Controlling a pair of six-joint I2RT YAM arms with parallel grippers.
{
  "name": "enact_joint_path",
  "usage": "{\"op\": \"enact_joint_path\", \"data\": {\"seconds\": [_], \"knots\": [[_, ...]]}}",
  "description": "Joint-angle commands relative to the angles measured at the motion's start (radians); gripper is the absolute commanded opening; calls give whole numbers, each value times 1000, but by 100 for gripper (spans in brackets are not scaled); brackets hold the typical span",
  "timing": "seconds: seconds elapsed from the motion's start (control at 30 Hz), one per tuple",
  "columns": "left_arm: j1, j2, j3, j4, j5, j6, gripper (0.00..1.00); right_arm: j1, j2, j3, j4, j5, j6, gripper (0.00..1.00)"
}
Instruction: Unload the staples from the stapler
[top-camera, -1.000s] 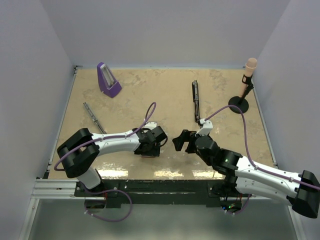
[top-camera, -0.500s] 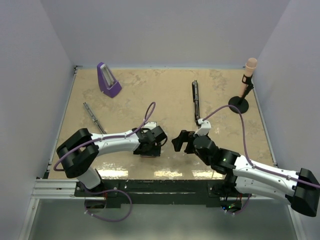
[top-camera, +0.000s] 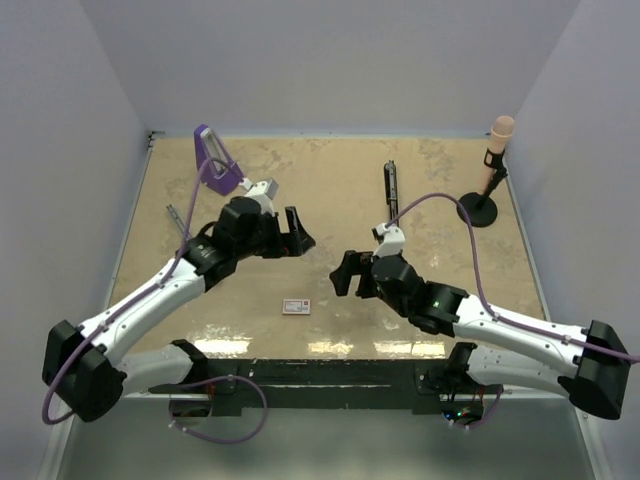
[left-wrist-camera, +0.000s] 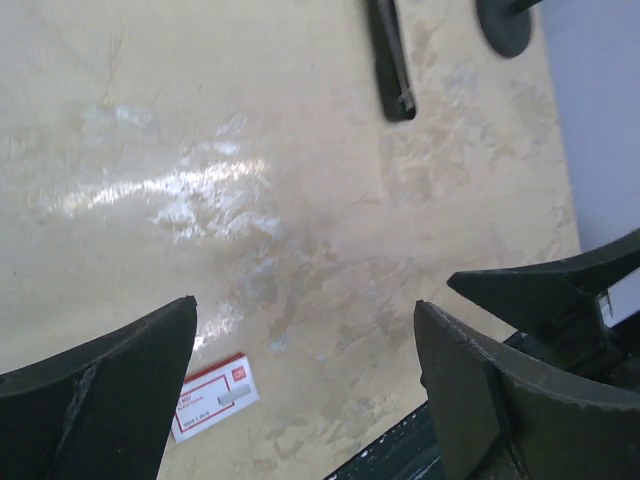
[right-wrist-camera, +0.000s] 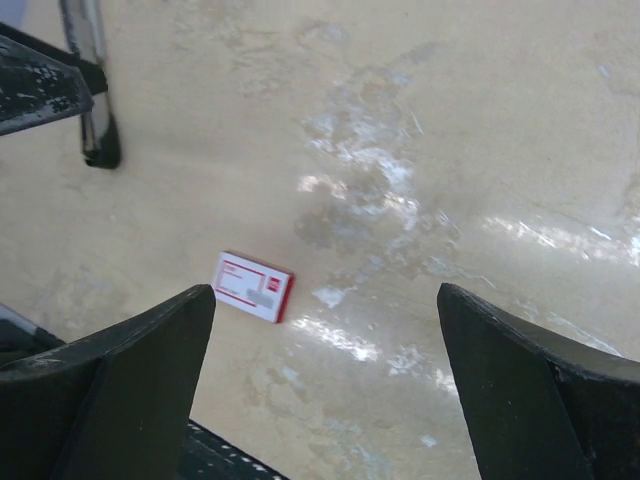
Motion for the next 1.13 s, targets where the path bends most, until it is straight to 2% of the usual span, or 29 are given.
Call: {"op": "enact_joint_path", "data": {"seconds": [0.0, 0.1, 0.3, 0.5, 0.67, 0.77, 1.1], "knots": [[60, -119, 32, 91, 136, 225, 95, 3, 50, 199, -63, -31, -36, 99], [95, -205, 50, 60, 87, 288, 100, 2, 80, 288, -120, -25, -44, 99], [157, -387, 6, 60, 81, 332, 100, 2, 74, 362, -146, 21, -64, 99], [311, -404, -51, 128, 361, 259, 100, 2, 33, 318, -91, 53, -52, 99], [514, -400, -123, 261, 662, 178, 100, 2, -25, 269, -42, 41, -50, 99], [537, -390, -146, 290, 699, 166, 100, 2, -62, 240, -25, 49, -56, 99], [539, -406, -157, 281, 699, 175, 100, 2, -90, 223, -10, 50, -74, 99]]}}
